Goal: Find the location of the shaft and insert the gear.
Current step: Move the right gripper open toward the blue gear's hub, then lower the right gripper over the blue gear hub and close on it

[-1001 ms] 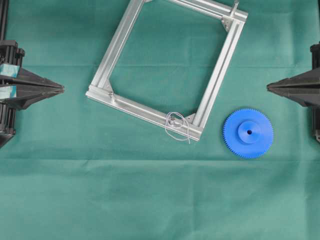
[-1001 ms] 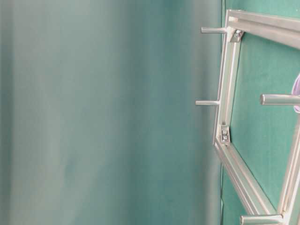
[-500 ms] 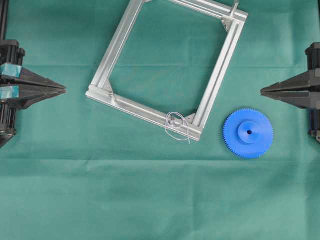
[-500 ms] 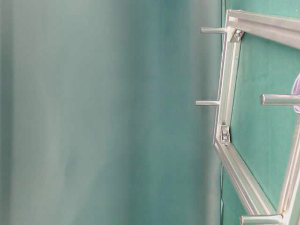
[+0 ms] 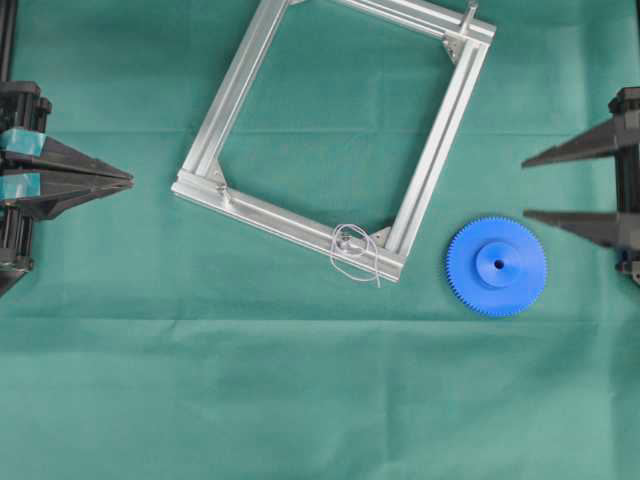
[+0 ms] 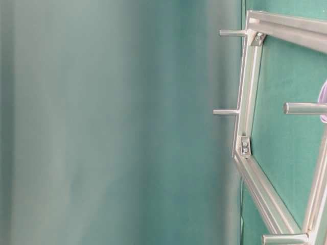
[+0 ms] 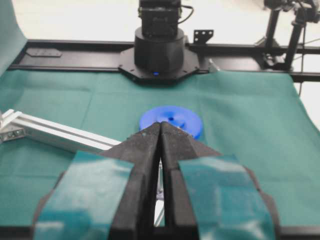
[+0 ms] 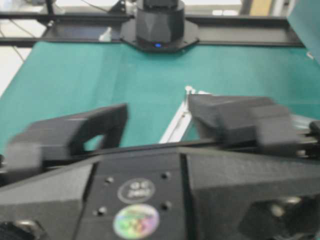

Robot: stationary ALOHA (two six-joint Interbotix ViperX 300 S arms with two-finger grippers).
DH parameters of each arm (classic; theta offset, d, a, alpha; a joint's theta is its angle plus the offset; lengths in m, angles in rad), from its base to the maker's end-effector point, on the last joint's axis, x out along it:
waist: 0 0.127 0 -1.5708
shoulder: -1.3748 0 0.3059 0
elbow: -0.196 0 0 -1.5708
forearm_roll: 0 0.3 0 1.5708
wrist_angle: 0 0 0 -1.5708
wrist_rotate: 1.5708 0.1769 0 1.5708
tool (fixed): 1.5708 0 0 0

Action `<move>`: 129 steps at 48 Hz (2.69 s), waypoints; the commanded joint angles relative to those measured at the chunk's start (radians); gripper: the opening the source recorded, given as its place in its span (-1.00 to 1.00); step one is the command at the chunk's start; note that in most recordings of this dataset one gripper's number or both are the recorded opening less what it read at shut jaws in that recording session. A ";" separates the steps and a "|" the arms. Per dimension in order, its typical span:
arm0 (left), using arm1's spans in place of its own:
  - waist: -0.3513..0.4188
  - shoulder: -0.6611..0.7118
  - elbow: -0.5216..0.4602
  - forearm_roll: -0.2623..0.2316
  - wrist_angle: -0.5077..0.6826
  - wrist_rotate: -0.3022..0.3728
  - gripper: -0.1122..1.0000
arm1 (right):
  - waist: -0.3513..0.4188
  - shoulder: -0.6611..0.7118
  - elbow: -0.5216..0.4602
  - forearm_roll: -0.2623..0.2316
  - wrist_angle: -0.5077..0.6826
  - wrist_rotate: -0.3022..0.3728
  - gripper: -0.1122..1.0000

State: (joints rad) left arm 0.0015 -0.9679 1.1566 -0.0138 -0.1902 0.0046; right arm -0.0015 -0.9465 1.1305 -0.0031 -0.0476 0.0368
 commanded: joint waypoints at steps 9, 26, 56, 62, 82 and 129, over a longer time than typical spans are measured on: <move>0.002 0.009 -0.025 -0.002 0.002 0.005 -0.73 | -0.002 0.032 -0.025 0.000 0.029 0.037 0.84; 0.002 0.009 -0.026 -0.002 0.020 0.003 -0.73 | -0.002 0.034 -0.031 0.002 0.140 0.089 0.84; 0.003 0.009 -0.031 -0.002 0.023 0.002 -0.73 | -0.002 0.048 -0.049 0.009 0.532 0.143 0.83; 0.002 0.009 -0.031 0.000 0.023 0.002 -0.73 | -0.002 0.048 -0.061 0.012 0.614 0.143 0.83; 0.003 0.009 -0.031 -0.002 0.023 0.002 -0.73 | -0.002 0.094 -0.074 0.058 0.703 0.143 0.83; 0.021 0.012 -0.028 -0.002 0.025 0.000 -0.73 | 0.048 0.399 -0.107 0.109 0.601 0.144 0.83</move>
State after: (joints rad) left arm 0.0199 -0.9679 1.1551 -0.0138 -0.1611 0.0061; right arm 0.0353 -0.5584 1.0477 0.0982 0.5676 0.1810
